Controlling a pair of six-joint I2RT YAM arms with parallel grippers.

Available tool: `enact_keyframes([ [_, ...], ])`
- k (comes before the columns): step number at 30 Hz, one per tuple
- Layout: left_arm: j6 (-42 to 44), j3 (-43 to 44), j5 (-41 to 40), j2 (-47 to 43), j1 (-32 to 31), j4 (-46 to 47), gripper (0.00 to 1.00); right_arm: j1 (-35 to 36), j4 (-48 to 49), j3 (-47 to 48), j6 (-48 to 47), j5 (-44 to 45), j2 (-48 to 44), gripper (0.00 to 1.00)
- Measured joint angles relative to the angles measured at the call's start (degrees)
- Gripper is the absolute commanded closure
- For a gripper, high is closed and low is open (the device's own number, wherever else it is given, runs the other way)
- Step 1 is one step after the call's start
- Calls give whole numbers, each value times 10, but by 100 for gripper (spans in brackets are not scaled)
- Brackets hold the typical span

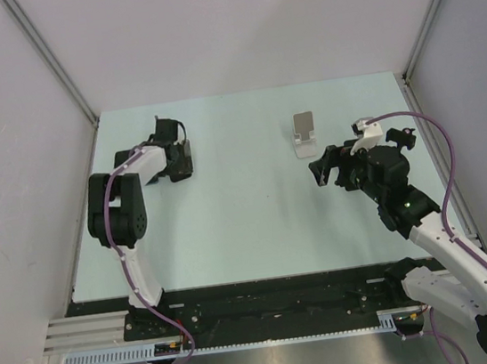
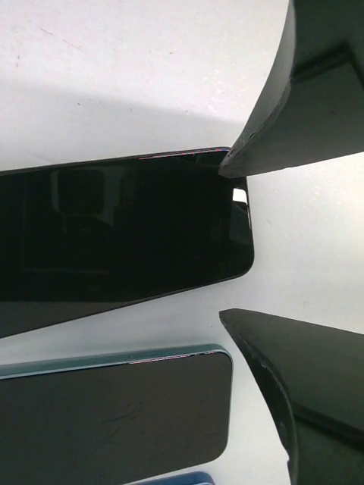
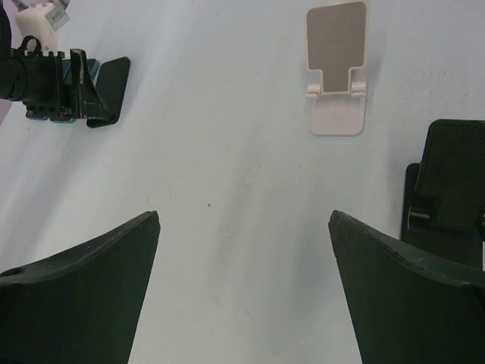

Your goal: Remove the phone from the phone stand

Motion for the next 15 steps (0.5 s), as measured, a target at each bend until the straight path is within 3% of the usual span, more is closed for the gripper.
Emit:
enact_keyframes([
  [6, -28, 5, 24, -20, -6, -24, 26, -1, 1, 0, 0, 0, 2, 0],
  [15, -101, 87, 118, -14, -38, -23, 25, -2, 1, 0, 3, -2, 7, 0],
])
